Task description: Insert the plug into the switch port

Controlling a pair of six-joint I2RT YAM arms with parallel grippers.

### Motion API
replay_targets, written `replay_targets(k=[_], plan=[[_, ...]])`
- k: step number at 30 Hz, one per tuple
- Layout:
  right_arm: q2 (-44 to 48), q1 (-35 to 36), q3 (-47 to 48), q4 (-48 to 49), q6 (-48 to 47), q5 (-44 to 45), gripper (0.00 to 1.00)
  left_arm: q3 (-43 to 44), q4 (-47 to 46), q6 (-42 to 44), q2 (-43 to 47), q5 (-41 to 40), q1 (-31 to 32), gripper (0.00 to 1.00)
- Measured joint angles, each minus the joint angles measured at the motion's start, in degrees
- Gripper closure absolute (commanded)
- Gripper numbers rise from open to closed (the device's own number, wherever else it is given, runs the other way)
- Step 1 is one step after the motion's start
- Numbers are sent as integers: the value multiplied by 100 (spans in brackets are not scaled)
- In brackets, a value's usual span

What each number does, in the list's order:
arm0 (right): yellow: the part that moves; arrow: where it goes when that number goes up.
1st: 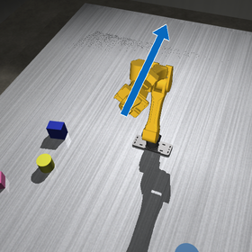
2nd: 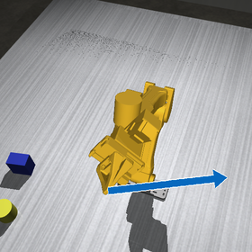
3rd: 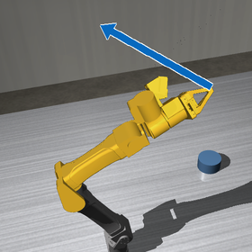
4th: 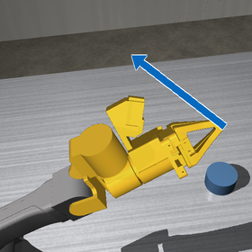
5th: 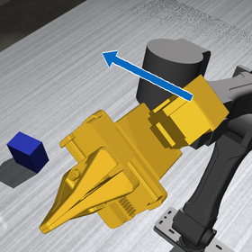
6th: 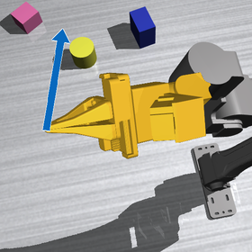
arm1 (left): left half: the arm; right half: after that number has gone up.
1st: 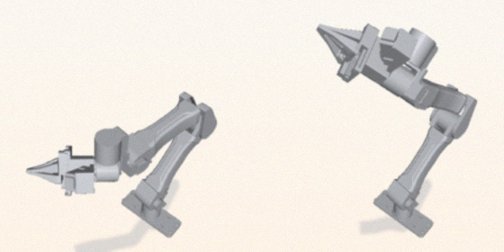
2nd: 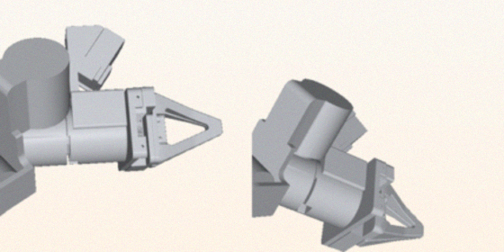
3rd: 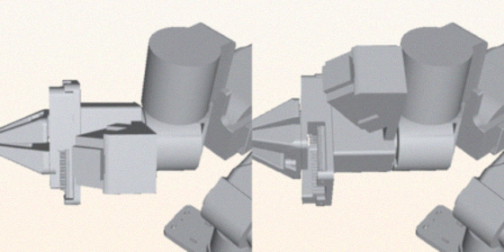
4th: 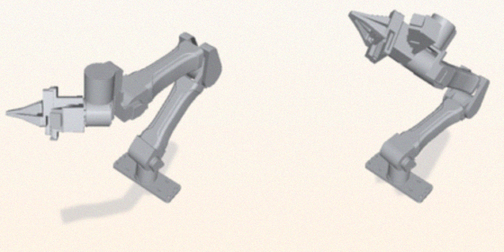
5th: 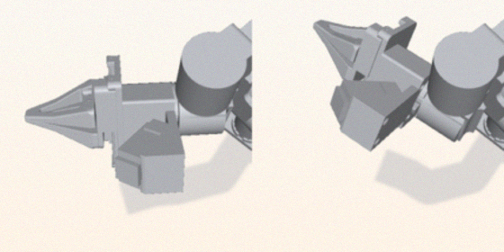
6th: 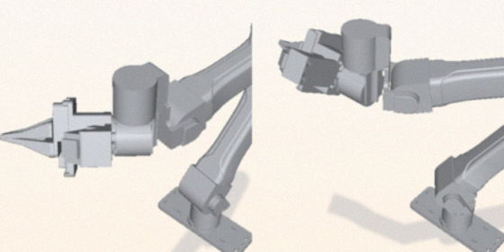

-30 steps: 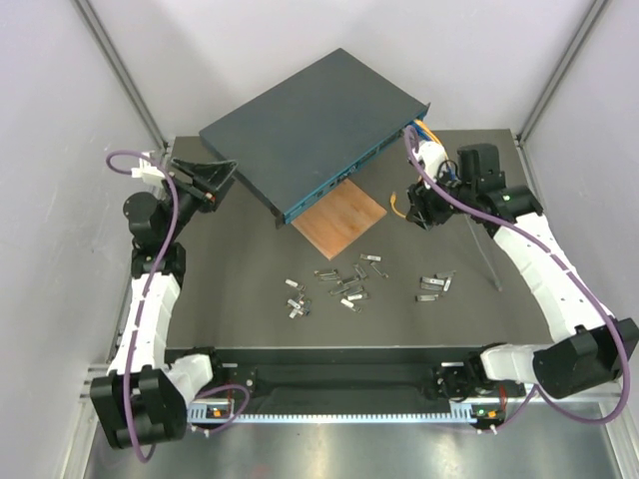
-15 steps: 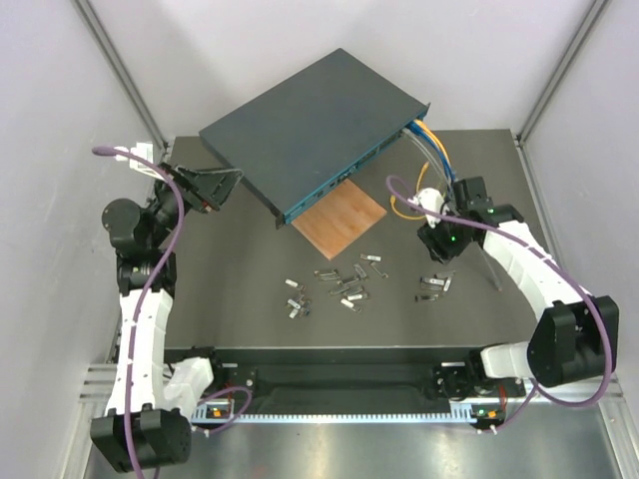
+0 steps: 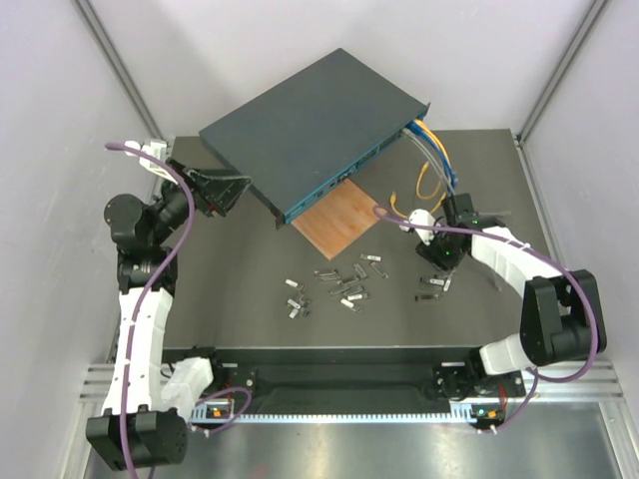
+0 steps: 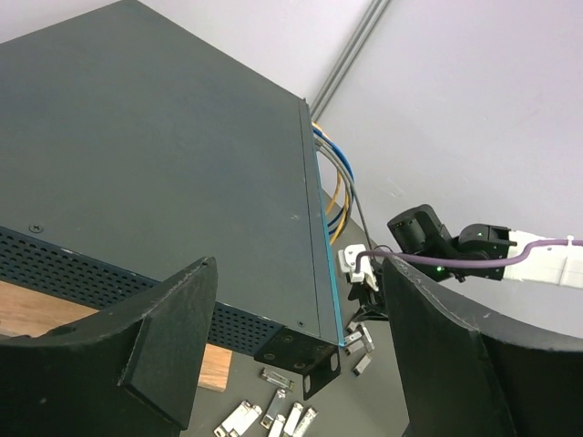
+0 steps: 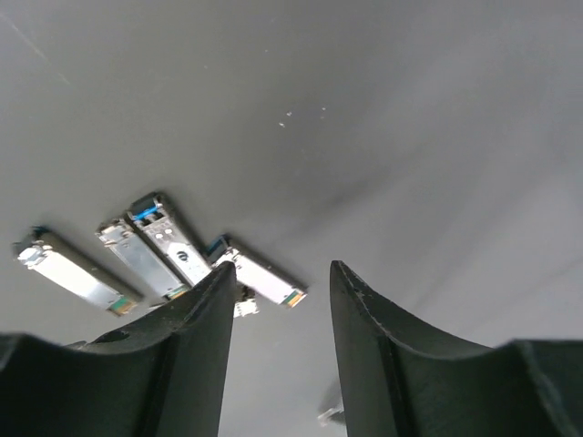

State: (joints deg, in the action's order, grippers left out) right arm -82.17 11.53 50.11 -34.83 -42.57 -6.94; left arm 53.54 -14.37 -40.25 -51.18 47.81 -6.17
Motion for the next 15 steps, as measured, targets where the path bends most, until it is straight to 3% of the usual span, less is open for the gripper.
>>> replay_targets(k=[15], plan=[[-9,-271,-485,256,-1091,166,52,90,72,26,-195,-59,111,23]])
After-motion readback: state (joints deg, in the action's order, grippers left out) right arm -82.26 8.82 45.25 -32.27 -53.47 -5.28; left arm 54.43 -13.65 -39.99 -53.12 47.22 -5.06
